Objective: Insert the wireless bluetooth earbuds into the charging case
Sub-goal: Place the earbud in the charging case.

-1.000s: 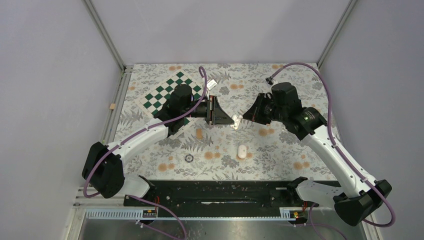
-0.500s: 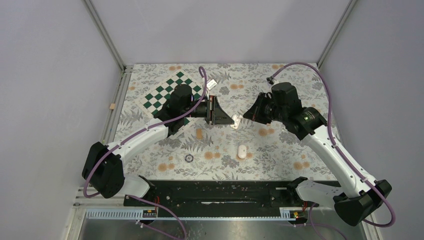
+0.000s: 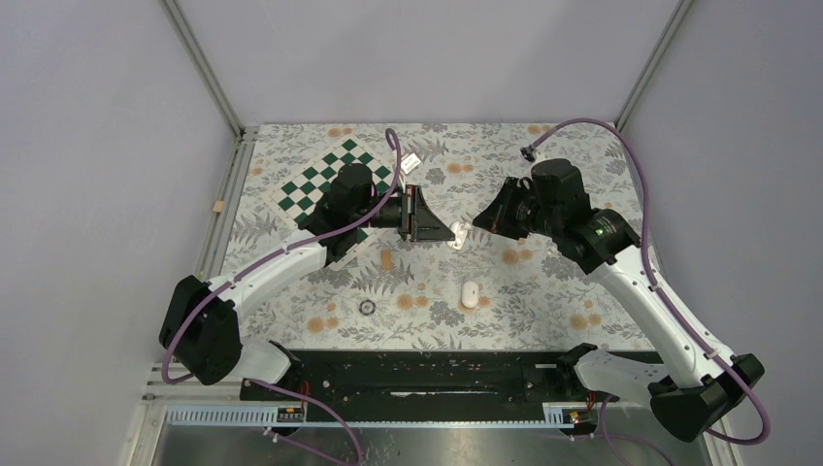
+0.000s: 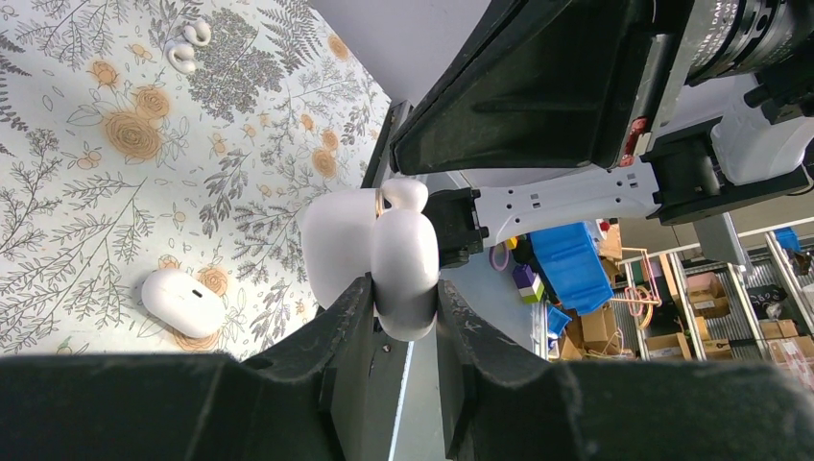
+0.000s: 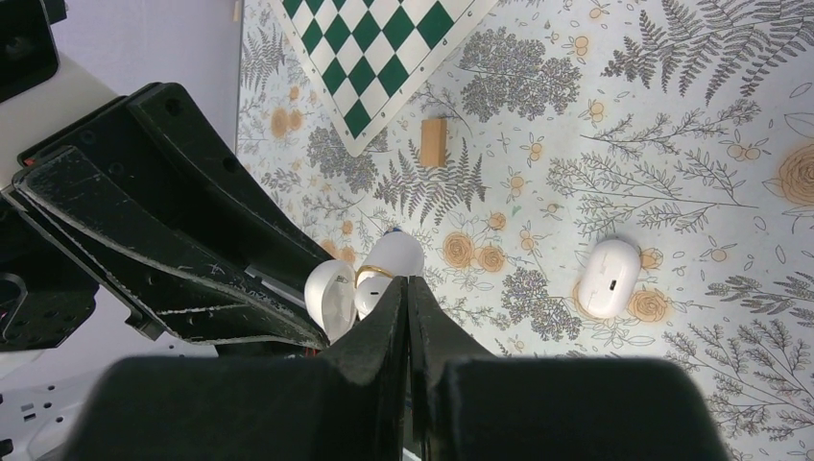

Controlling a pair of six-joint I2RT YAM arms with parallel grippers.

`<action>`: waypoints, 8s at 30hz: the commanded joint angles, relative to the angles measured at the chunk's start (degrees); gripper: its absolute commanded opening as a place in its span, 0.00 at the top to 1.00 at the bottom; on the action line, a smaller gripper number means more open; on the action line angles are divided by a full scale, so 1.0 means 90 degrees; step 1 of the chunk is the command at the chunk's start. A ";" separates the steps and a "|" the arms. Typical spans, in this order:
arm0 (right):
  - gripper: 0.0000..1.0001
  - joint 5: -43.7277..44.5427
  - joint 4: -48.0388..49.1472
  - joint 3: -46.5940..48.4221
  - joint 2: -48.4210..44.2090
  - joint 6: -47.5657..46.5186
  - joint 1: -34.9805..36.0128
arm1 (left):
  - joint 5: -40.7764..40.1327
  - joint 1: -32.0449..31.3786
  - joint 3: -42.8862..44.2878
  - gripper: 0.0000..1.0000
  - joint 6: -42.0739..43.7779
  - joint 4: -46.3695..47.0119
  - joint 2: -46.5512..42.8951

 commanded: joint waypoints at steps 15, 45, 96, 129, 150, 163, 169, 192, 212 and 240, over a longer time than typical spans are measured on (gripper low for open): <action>1.00 -0.0488 0.0355 -0.0017 -0.0067 0.0134 0.0061 | 0.0171 0.0034 0.0068 1.00 -0.0063 0.0508 -0.0159; 0.91 0.0391 0.0031 0.0232 -0.0201 -0.0143 0.0129 | 0.0125 0.0074 0.0066 1.00 -0.0083 0.0474 -0.0198; 0.89 -0.0644 0.0061 -0.0104 -0.0248 -0.0040 0.0317 | 0.0110 0.0073 0.0131 1.00 -0.0184 0.0526 -0.0109; 0.26 -0.0715 0.1393 -0.0293 -0.0277 0.0401 0.0316 | 0.0053 0.0073 0.0152 1.00 -0.0142 0.0415 -0.0199; 0.29 -0.0950 0.1394 -0.0614 -0.0396 0.0561 0.0314 | 0.0042 0.0078 0.0169 1.00 -0.0171 0.0447 -0.0194; 0.30 -0.1132 0.1443 -0.0695 -0.0429 0.0674 0.0324 | 0.0075 0.0073 0.0177 1.00 -0.0249 0.0550 -0.0145; 0.31 -0.1236 0.1423 -0.0661 -0.0407 0.0708 0.0337 | 0.0080 0.0073 0.0192 1.00 -0.0278 0.0579 -0.0105; 0.31 -0.0852 0.1157 -0.0672 -0.0319 0.0508 0.0346 | 0.0105 0.0074 0.0204 1.00 -0.0269 0.0574 -0.0141; 0.23 -0.0710 0.1231 -0.0592 -0.0155 0.0424 0.0346 | 0.0100 0.0073 0.0186 1.00 -0.0298 0.0611 -0.0147; 0.25 -0.0557 0.1270 -0.0202 -0.0337 0.0376 0.0346 | 0.0134 0.0073 0.0147 1.00 -0.0324 0.0647 -0.0154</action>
